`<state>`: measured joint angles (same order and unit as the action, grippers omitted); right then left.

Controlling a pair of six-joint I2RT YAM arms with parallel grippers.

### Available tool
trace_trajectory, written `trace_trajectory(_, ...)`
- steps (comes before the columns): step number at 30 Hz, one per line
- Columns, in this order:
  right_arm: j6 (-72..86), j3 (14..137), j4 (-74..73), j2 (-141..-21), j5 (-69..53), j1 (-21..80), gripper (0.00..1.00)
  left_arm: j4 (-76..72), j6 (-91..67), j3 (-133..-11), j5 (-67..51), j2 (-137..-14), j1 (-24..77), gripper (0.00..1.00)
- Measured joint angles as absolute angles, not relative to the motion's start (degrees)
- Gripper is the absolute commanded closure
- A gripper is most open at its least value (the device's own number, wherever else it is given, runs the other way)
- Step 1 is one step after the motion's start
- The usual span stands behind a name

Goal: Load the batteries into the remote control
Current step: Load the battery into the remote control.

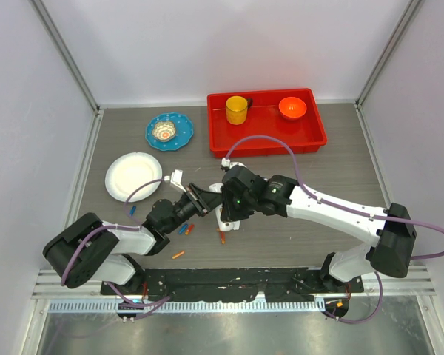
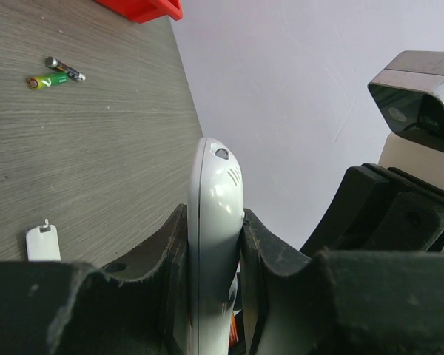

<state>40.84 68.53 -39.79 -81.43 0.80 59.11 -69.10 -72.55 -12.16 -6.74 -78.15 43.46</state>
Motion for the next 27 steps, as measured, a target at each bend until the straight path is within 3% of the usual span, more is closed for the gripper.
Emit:
trace_trajectory(17, 41.78, 68.58, -38.61, -83.4, 1.43, 59.13, 0.71, -68.38, -70.96, -12.03, -5.61, -78.52, 43.57, 1.0)
trace_trajectory(27, 41.78, 68.58, -38.83, -83.64, 1.41, 59.13, 0.67, -68.29, -70.48, -11.86, -5.41, -78.61, 43.88, 1.0)
